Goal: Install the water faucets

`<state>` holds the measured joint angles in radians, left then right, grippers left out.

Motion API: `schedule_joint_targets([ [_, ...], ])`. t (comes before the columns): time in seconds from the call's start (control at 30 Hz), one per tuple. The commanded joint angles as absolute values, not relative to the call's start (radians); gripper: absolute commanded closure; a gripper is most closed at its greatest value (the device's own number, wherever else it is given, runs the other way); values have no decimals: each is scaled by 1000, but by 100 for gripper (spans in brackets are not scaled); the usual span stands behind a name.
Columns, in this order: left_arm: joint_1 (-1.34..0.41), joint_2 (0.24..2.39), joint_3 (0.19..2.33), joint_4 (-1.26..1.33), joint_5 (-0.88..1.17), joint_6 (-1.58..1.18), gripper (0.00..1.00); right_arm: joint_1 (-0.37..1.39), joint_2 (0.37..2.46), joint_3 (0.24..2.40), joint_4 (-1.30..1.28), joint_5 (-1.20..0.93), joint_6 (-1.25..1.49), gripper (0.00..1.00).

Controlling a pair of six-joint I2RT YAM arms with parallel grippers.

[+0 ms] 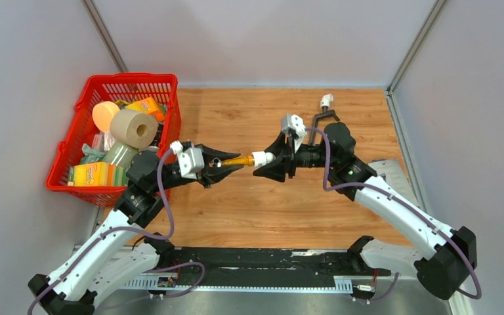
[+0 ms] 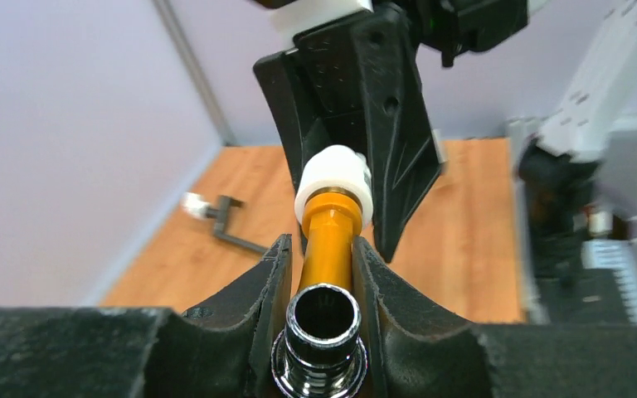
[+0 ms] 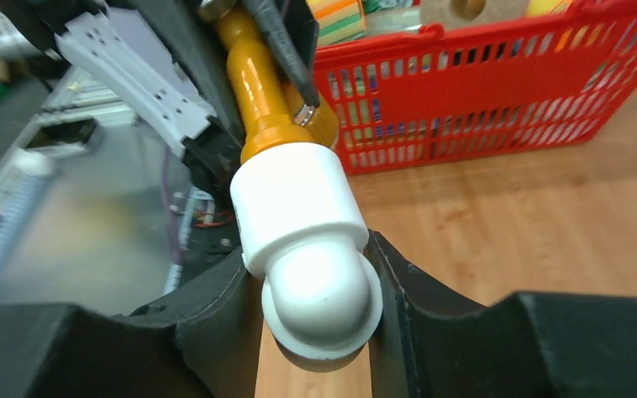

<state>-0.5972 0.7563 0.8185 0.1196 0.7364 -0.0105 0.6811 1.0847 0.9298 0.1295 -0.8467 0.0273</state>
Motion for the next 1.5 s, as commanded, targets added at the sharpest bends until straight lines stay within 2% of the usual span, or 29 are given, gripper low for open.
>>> schedule_joint_targets([
  [0.0,-650,712,716,123,459,478,100,585,1161,1051,170,-842,573,100],
  [0.13,-759,699,683,97,247,725,100,569,1284,1080,170,-937,820,100],
  [0.27,-848,675,626,175,52,864,100,569,1313,1055,164,-864,838,100],
  [0.33,-856,658,607,196,34,847,100,566,1302,1051,164,-836,796,86],
  [0.5,-857,650,644,164,3,499,100,542,1232,1048,164,-813,654,52],
  [0.53,-857,660,664,132,-26,412,100,534,1198,1043,163,-804,587,41],
  [0.6,-857,679,698,76,-32,295,100,525,1139,1023,163,-769,475,32],
  [0.77,-838,707,764,-58,-69,51,100,520,977,933,163,-744,198,21],
  [1.0,-611,750,827,-55,395,-315,100,520,784,741,256,-755,-67,8],
  [1.17,-584,865,906,-14,719,-443,100,522,674,628,409,-821,-94,4],
  [1.47,-584,934,956,49,900,-505,100,523,658,614,423,-813,-124,5],
])
